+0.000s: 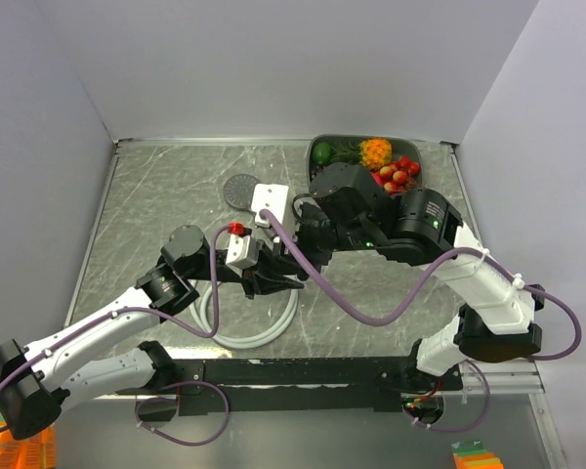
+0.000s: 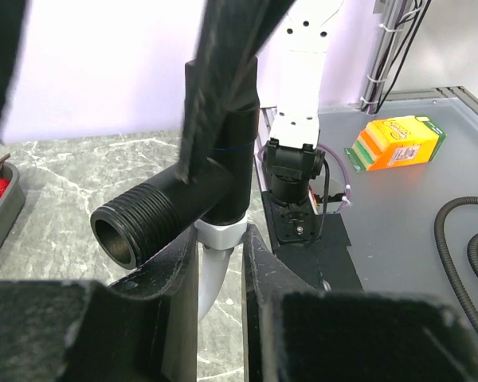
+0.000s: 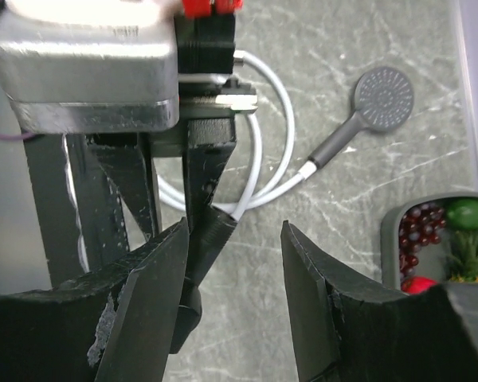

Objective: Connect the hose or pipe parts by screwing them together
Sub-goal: Install the adaptor on the pipeline.

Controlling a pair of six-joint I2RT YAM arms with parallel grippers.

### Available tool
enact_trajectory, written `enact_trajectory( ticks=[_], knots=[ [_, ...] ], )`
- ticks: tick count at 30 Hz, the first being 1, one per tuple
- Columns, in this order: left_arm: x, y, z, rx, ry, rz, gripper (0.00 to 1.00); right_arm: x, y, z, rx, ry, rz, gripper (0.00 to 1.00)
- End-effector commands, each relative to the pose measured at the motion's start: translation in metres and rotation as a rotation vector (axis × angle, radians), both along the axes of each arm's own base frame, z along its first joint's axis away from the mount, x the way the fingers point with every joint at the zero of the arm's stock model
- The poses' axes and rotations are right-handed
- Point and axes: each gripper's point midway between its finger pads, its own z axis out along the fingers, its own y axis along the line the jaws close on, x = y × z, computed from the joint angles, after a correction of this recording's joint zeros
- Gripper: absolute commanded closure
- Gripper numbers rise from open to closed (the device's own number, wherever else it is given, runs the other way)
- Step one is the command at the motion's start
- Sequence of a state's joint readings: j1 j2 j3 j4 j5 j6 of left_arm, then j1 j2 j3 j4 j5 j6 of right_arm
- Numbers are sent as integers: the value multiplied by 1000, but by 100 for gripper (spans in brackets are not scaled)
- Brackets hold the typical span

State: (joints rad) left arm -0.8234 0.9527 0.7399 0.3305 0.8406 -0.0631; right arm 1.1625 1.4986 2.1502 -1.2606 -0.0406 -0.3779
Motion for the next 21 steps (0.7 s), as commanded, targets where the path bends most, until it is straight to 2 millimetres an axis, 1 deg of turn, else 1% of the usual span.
enact_trajectory(
  ticks=[1,3,4,9,10,11,13,14,16,17,21],
  knots=[
    [-3,4,28,-80,-84,7,99,2,-3,-13,-53,27,-42,42],
    [-1,4,28,-78,-85,15,99,2,-2,-14,-55,31,-47,42],
    [0,4,27,-75,-84,19,99,9,-3,-15,-65,12,-78,42],
    [4,4,30,-73,-95,42,99,15,0,-19,-80,13,-110,43],
    [5,4,31,-73,-98,44,99,17,1,-25,-109,15,-120,43],
    [5,4,31,-71,-97,44,99,21,-1,-24,-113,7,-147,43],
    [4,4,32,-68,-101,45,99,29,-2,-30,-147,-2,-189,43],
    [4,5,33,-69,-104,45,99,34,-6,-28,-160,-17,-226,43],
    [3,6,35,-75,-104,46,99,40,-7,-31,-176,-30,-259,43],
    [3,7,35,-75,-104,46,99,44,-9,-29,-178,-48,-283,43],
    [-2,9,36,-79,-112,29,99,48,-8,-27,-175,-57,-303,43]
  ],
)
